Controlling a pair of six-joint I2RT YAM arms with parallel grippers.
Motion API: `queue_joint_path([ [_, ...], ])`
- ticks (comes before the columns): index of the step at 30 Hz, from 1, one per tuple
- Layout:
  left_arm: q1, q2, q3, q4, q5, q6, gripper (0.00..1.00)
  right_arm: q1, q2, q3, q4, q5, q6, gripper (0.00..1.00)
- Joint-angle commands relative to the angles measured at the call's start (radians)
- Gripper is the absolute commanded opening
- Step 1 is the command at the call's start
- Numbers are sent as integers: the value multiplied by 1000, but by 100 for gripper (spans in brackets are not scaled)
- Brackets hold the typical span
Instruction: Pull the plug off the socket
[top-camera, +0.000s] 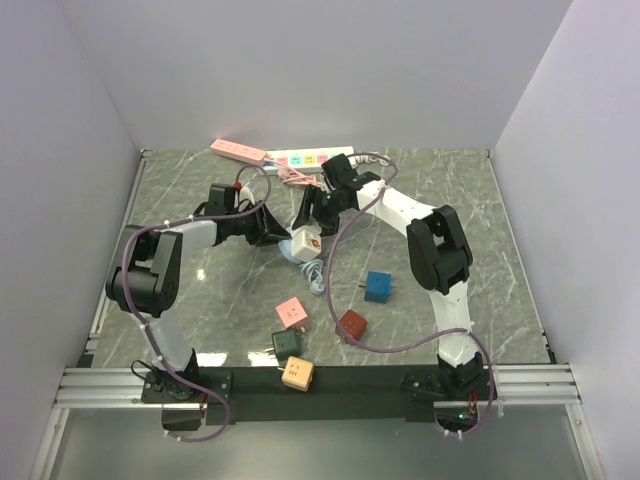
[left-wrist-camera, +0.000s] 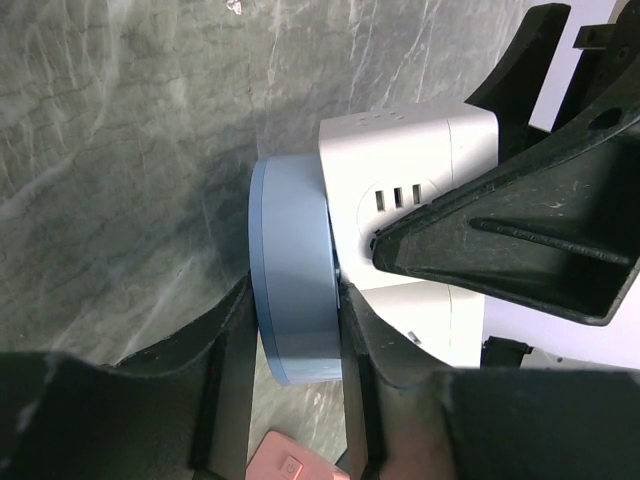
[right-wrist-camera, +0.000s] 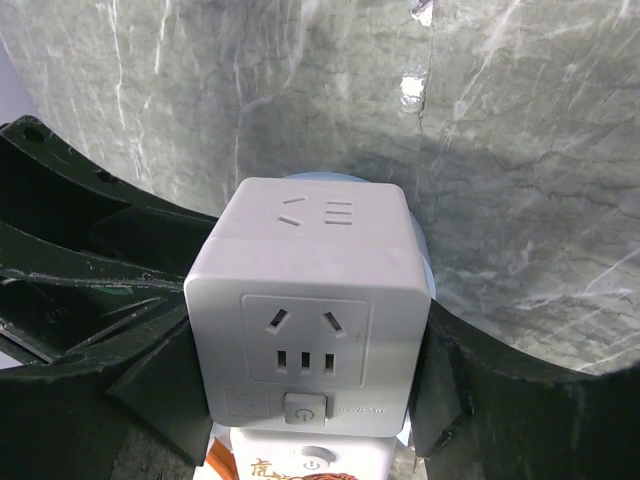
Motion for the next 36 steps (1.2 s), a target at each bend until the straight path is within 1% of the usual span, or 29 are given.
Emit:
queue_joint_path([
  [1, -33, 19, -11, -21, -50, 91, 12, 18, -74, 50, 91, -139, 69, 0],
  [2, -33, 22, -14, -31, -71, 94, 9, 17, -71, 65, 85, -141, 64, 0],
  [3, -33, 24, -17, -36, -86, 96, 1, 13, -65, 74, 76, -144, 59, 0],
  [4, -33, 26, -17, -36, -103, 97, 1, 4, -57, 92, 53, -150, 50, 0],
  [5, -33, 26, -14, -80, -140, 103, 1, -2, -60, 96, 42, -151, 47, 0],
  [7, -32, 36, -5, -105, -168, 113, 1, -37, -77, 103, 22, -162, 27, 0],
  [8, -32, 41, 0, -122, -186, 119, 1, -51, -79, 116, 4, -196, 13, 0],
  [10, -29, 55, 4, -130, -194, 120, 1, -85, -85, 169, -92, -198, -25, 0],
  [13, -24, 62, 3, -122, -192, 117, 1, -141, -82, 240, -206, -204, -131, 0],
  [15, -24, 71, 6, -119, -183, 114, 1, -169, -64, 270, -267, -211, -163, 0],
  [17, -23, 79, 15, -122, -178, 113, 1, -186, -54, 281, -279, -211, -168, 0],
  [18, -23, 85, 17, -120, -178, 111, 0, -186, -57, 274, -257, -213, -162, 0],
  [20, -23, 87, 21, -119, -175, 107, 0, -174, -76, 211, -211, -198, -119, 0],
  [23, -23, 90, 36, -117, -171, 94, 1, -108, -135, 85, -84, -144, -34, 0],
  [25, -23, 90, 56, -120, -172, 88, 0, -57, -154, 36, -53, -110, 2, 0],
  [27, -23, 90, 69, -123, -169, 81, 0, -30, -165, 5, -16, -131, 15, 0],
  [29, -23, 91, 93, -136, -174, 80, 1, -14, -160, 27, -62, -138, -22, 0],
  [31, -20, 96, 107, -137, -175, 81, 0, -26, -169, 45, -117, -119, -66, 0],
  [33, -15, 105, 109, -130, -165, 76, 0, -69, -186, 54, -146, -127, -96, 0],
  [34, -14, 108, 104, -128, -162, 73, 1, -89, -180, 94, -172, -141, -137, 0],
  [35, -11, 110, 99, -122, -157, 68, 1, -135, -169, 128, -209, -151, -161, 0],
  [36, -6, 110, 89, -113, -152, 67, 1, -155, -142, 166, -276, -161, -187, 0],
])
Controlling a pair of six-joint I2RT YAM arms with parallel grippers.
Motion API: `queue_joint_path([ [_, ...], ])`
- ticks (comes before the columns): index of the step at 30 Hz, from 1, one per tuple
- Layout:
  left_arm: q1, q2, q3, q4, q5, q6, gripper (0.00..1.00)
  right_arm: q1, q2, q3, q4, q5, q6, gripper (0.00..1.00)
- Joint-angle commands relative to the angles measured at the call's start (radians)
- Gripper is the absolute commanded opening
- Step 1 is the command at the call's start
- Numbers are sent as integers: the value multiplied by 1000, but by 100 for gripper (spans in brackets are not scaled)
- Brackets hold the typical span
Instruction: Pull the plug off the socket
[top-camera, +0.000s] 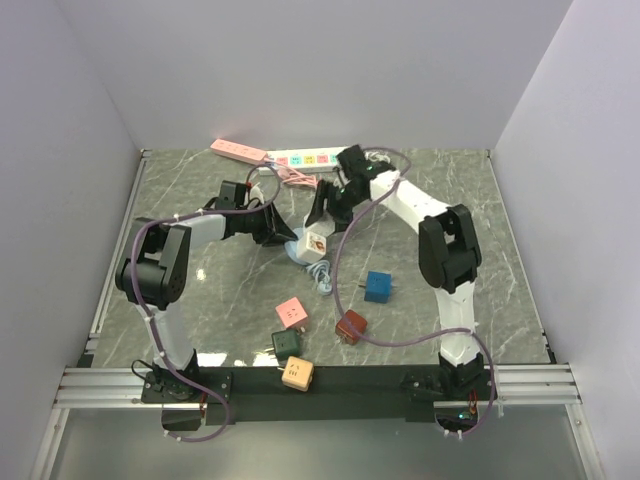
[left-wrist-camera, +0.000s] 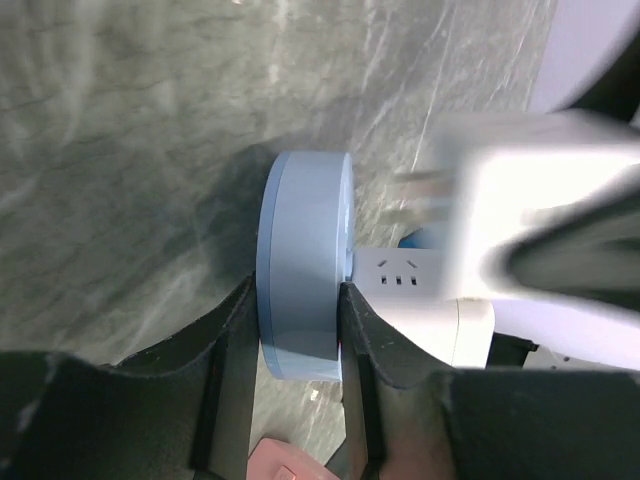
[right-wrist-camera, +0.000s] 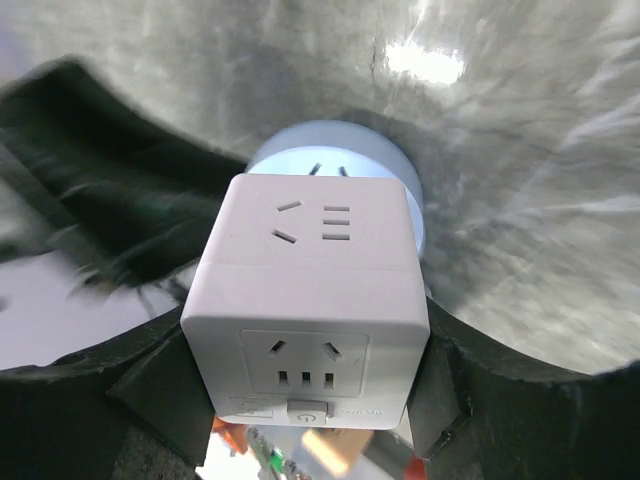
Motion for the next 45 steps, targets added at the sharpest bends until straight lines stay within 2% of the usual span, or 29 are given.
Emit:
queue_joint_path([
  [1, 32, 41, -12, -12, -124, 47, 1, -108, -98, 202, -143, -123, -124, 0],
  [5, 40, 38, -38, 4, -120, 40, 0, -179, -69, 296, -194, -125, -150, 0],
  [8, 49, 32, -52, 30, -106, 18, 1, -185, -98, 257, -169, -85, -140, 0],
  [9, 56, 24, -55, 41, -101, 9, 0, -186, -132, 226, -134, -82, -135, 0],
  [12, 82, 7, -66, 103, -84, -37, 0, -185, -227, -3, -49, -86, -150, 0],
  [15, 137, -5, -73, 165, -74, -101, 0, -170, -296, -123, -60, -93, -205, 0],
  [18, 205, -14, -83, 242, -55, -174, 1, -111, -334, -185, -99, -57, -285, 0],
  [23, 273, -11, -44, 242, -63, -198, 1, 22, -359, -332, -96, -25, -328, 0],
  [27, 293, -5, -29, 255, -49, -220, 1, 132, -331, -415, -71, -39, -327, 0],
  [34, 293, -11, -52, 265, -21, -217, 0, 222, -313, -457, -77, -91, -351, 0],
  [37, 293, -11, -67, 262, -6, -198, 1, 234, -304, -457, -116, -74, -376, 15],
  [40, 293, -13, -84, 256, -6, -186, 1, 235, -296, -446, -142, -11, -383, 39],
  [45, 287, -19, -106, 271, 6, -192, 1, 239, -270, -412, -168, 38, -387, 62],
])
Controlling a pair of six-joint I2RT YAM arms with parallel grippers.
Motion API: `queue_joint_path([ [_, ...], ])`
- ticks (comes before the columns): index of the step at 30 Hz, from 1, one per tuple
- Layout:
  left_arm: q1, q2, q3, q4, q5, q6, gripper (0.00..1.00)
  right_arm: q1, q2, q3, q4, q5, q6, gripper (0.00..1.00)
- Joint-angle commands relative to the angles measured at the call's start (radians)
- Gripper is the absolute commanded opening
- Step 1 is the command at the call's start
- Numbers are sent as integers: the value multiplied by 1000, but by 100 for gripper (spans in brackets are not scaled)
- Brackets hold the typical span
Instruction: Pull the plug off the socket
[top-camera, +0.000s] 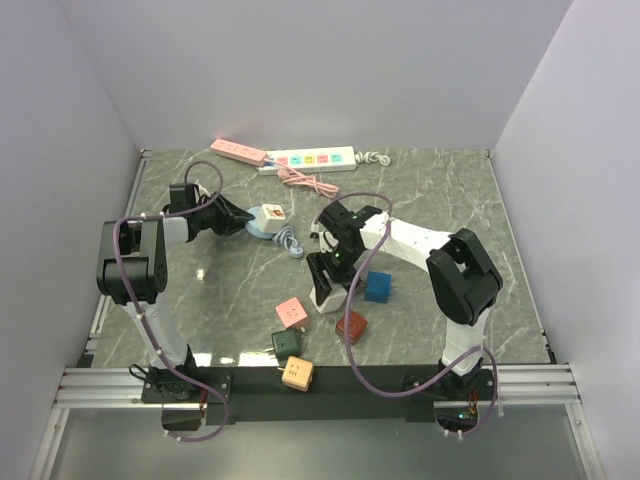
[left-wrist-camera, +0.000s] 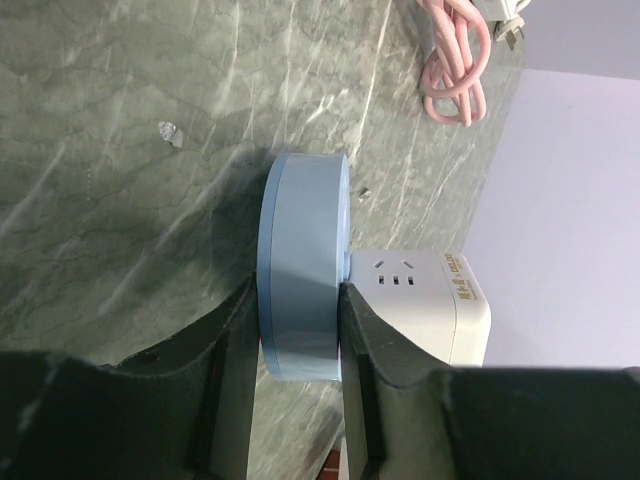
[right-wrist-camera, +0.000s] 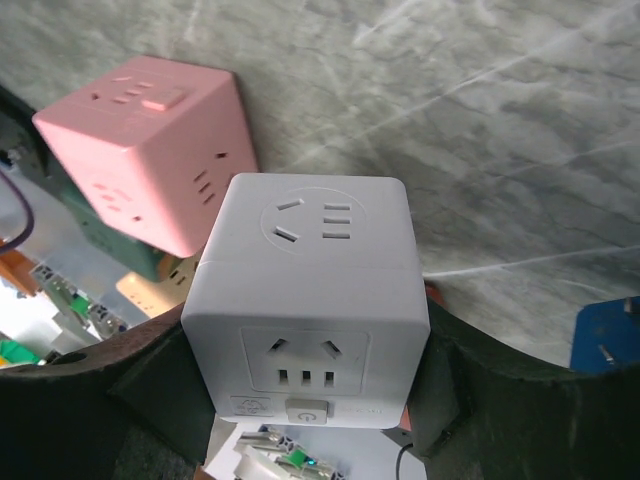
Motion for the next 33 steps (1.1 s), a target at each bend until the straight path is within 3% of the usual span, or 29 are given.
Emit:
queue_joint_path([
  [1, -13, -35, -16, 35, 34, 22, 1, 9, 11, 50, -38, 38, -19, 68],
  [3, -22, -46, -13, 32, 33, 22, 1, 7, -6, 67, -48, 43, -19, 81],
  [7, -35, -43, 5, 21, 36, 28, 1, 10, -20, 116, -101, 89, -25, 91],
  [13, -50, -59, 19, 4, 45, 28, 1, 3, -75, 291, -186, 296, 9, 95],
  [20, -133, -70, 32, -3, 27, 26, 1, -28, 68, 558, -108, 275, 79, 96],
  [26, -167, -96, 9, 13, 5, -6, 1, -55, 225, 709, -22, 282, 251, 97],
  [33, -173, -142, -21, 24, -27, -34, 0, -63, 306, 711, 26, 321, 409, 98],
])
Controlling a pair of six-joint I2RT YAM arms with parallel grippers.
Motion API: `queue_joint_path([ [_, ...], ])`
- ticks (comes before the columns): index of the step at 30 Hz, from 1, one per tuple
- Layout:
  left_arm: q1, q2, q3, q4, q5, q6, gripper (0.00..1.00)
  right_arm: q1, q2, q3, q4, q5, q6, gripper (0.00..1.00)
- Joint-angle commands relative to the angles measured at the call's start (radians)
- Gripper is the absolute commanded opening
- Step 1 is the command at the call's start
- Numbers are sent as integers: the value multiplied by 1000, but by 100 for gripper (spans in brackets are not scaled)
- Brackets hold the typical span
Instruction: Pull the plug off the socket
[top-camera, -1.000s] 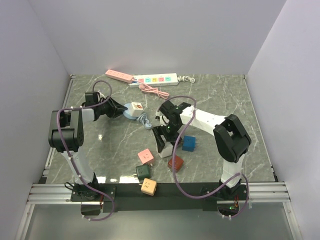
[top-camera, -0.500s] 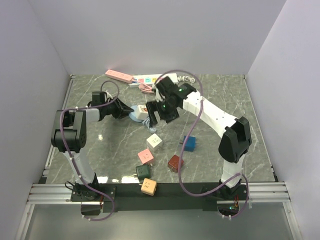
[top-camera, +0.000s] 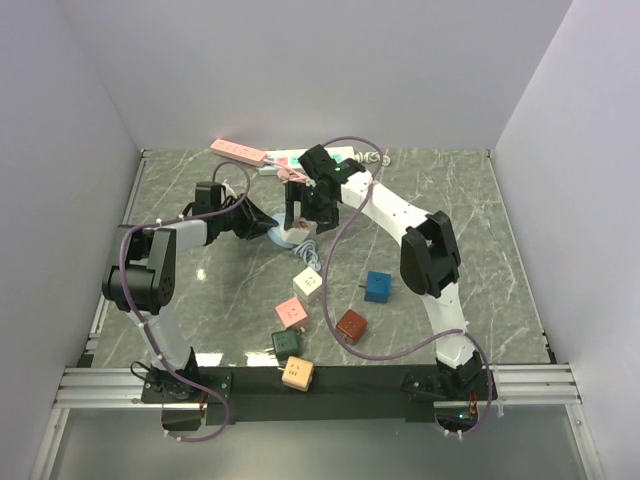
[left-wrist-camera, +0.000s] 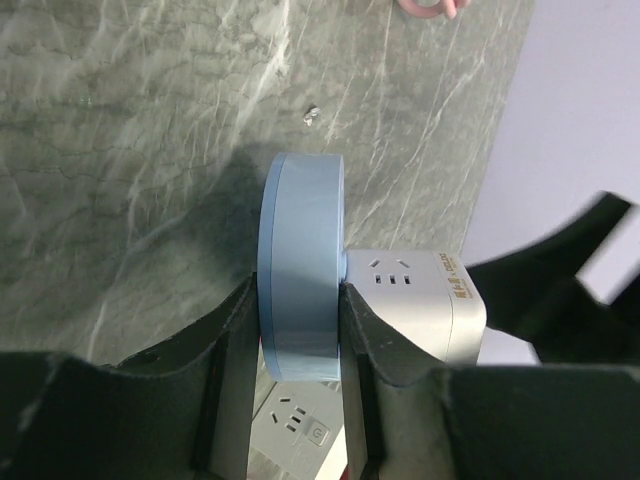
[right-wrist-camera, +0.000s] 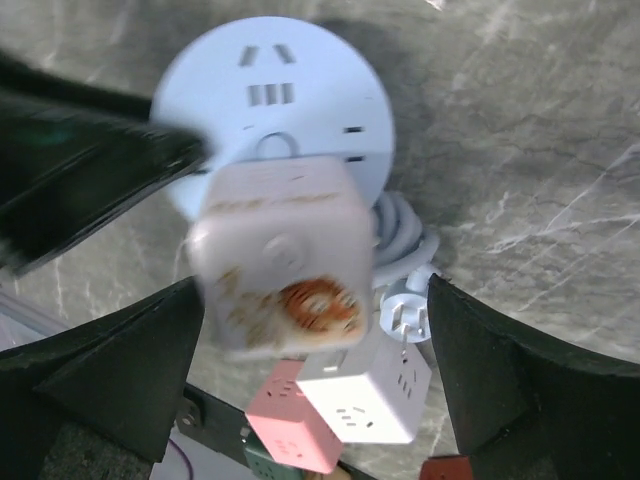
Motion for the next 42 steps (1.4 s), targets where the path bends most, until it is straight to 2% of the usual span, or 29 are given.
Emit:
queue_joint_path([
  [1, -4, -76, -3, 56, 8, -33, 1, -4, -21, 1, 70, 11, 107, 98],
  [4, -6, -72, 1, 61, 19, -42, 1, -4, 15, 5, 84, -47, 114, 98],
  [7, -9, -61, -2, 78, 28, -55, 1, -3, 40, -10, 111, -100, 116, 94],
  [11, -10, -56, 0, 87, 29, -59, 1, -3, 62, -39, 173, -173, 119, 79],
  [12, -10, -58, 1, 88, 31, -62, 1, -3, 72, -35, 173, -187, 118, 70],
  [13, -10, -58, 0, 88, 29, -62, 1, -3, 91, -27, 168, -199, 113, 65],
  [15, -10, -55, 1, 90, 29, -64, 1, -1, 98, -19, 163, -224, 98, 59],
  [18, -10, -52, -2, 102, 31, -70, 1, -3, 105, -23, 153, -242, 69, 63],
  [19, -10, -49, -3, 105, 32, -72, 1, -1, 112, -21, 145, -244, 59, 69],
  [22, -10, -41, -5, 124, 39, -78, 1, -1, 120, -15, 131, -238, 41, 78],
  [26, -13, -38, 0, 130, 48, -84, 1, 0, 120, -16, 148, -226, 33, 81],
  [28, -18, -38, 7, 122, 48, -79, 1, -1, 128, -13, 157, -216, 35, 75],
  [29, -18, -37, 12, 115, 48, -76, 1, -1, 128, -15, 162, -213, 33, 66],
  [31, -18, -40, 18, 102, 43, -67, 1, -1, 114, -24, 174, -218, 35, 56],
  [32, -18, -41, 17, 99, 40, -62, 1, -3, 106, -36, 179, -224, 33, 46],
  [33, -18, -41, 15, 101, 42, -58, 1, -3, 99, -44, 191, -229, 32, 20],
  [34, -18, -41, 10, 101, 43, -56, 4, -1, 83, -50, 196, -233, 29, 10],
  [35, -18, -41, 9, 104, 48, -58, 24, -3, 77, -58, 199, -239, 21, 1],
  [38, -24, -40, -8, 153, 72, -75, 50, -3, 56, -67, 203, -259, 1, 0],
  [42, -47, -24, 19, 128, 77, -53, 56, -9, 40, -70, 217, -261, -1, 0],
])
